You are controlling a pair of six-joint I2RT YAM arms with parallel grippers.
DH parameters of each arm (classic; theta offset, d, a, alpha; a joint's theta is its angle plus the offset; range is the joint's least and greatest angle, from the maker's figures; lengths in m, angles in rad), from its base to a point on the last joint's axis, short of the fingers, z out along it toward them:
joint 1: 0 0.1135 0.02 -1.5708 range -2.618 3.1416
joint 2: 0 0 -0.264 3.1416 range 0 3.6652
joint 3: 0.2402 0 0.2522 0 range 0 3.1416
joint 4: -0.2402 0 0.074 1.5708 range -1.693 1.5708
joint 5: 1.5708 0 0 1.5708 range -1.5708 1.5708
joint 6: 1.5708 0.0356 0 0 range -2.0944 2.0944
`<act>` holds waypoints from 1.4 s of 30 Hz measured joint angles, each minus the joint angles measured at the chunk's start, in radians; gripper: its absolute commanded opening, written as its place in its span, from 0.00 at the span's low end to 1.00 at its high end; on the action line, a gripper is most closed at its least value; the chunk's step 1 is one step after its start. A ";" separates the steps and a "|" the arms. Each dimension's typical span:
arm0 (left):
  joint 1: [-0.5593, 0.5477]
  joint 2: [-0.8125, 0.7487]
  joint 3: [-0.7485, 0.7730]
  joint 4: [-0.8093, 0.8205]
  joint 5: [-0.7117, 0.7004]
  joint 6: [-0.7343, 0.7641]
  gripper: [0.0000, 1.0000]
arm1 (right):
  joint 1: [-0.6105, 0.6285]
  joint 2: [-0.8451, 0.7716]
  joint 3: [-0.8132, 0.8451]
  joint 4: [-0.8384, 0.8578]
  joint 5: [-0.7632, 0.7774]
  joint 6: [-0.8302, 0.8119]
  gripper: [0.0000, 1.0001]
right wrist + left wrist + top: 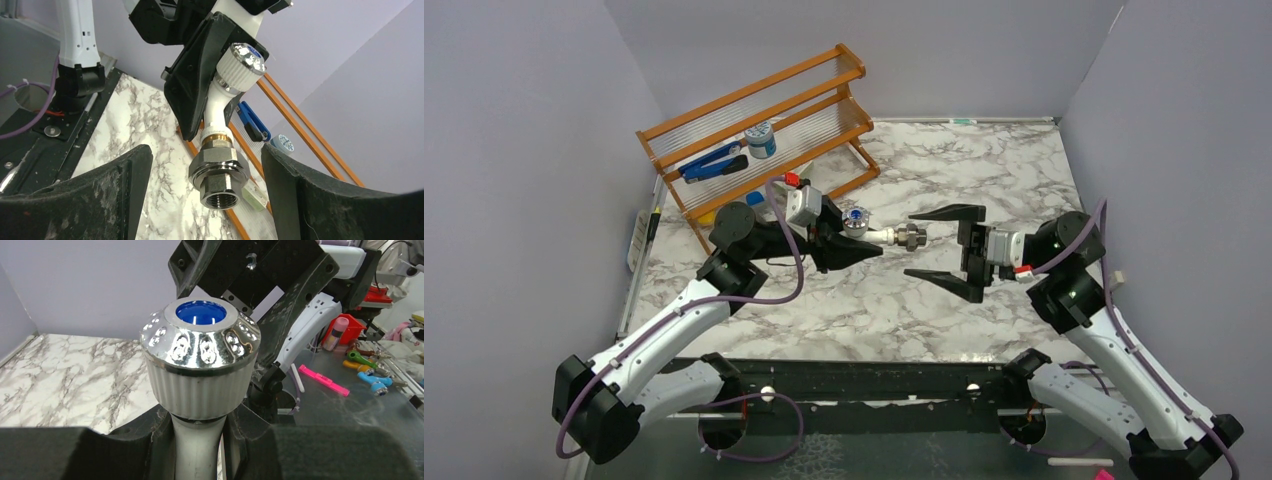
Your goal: Install the water faucets
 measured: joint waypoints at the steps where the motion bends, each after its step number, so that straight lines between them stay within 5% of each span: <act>1: 0.000 0.002 0.003 0.000 0.003 -0.003 0.00 | 0.000 0.000 -0.003 -0.003 0.001 -0.010 0.84; 25: -0.002 0.021 0.005 0.002 0.039 -0.018 0.00 | 0.000 0.001 -0.043 -0.005 0.042 -0.061 0.62; 42: -0.003 0.021 0.006 0.005 0.049 -0.012 0.00 | 0.000 0.004 -0.055 -0.001 0.060 -0.026 0.21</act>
